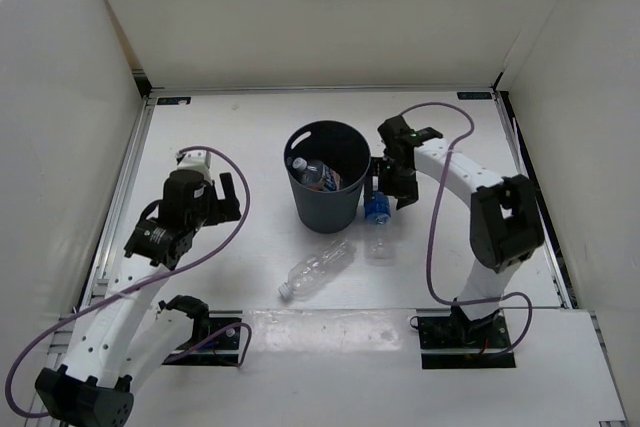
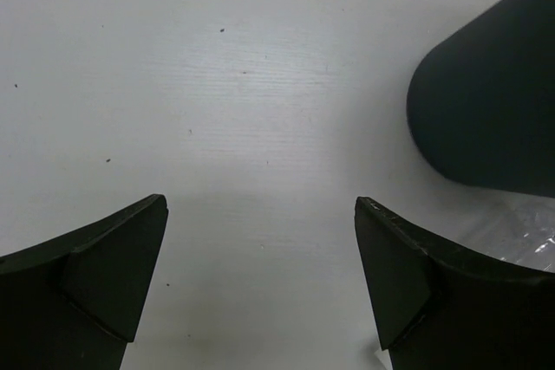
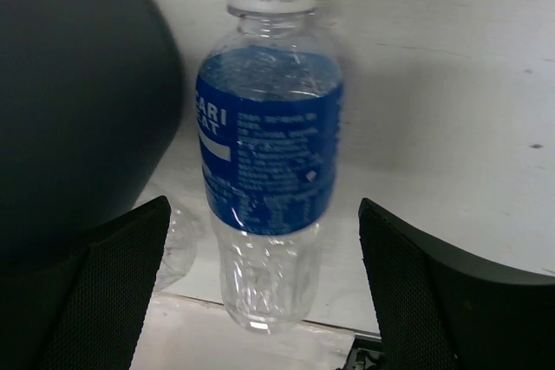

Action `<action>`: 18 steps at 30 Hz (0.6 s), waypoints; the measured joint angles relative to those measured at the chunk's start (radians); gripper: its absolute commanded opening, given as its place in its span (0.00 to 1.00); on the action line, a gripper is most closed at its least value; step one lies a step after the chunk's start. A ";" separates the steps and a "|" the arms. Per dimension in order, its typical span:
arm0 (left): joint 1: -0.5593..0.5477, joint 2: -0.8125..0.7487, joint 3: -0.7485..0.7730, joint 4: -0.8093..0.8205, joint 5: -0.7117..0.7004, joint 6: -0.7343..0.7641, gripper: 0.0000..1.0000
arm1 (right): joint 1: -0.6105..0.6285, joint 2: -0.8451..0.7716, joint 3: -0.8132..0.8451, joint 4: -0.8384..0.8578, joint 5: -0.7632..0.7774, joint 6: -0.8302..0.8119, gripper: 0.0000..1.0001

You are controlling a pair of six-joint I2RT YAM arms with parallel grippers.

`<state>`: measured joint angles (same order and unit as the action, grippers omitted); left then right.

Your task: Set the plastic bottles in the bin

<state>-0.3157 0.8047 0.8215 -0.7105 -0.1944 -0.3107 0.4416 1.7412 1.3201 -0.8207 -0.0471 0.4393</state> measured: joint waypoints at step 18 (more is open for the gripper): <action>-0.008 -0.076 -0.118 -0.044 0.050 -0.012 0.99 | 0.006 0.217 0.107 -0.111 -0.073 0.032 0.69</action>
<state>-0.3241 0.7284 0.7036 -0.7547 -0.1444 -0.3229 0.4477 1.9583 1.4273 -0.9314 -0.1200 0.4717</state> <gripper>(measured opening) 0.994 0.737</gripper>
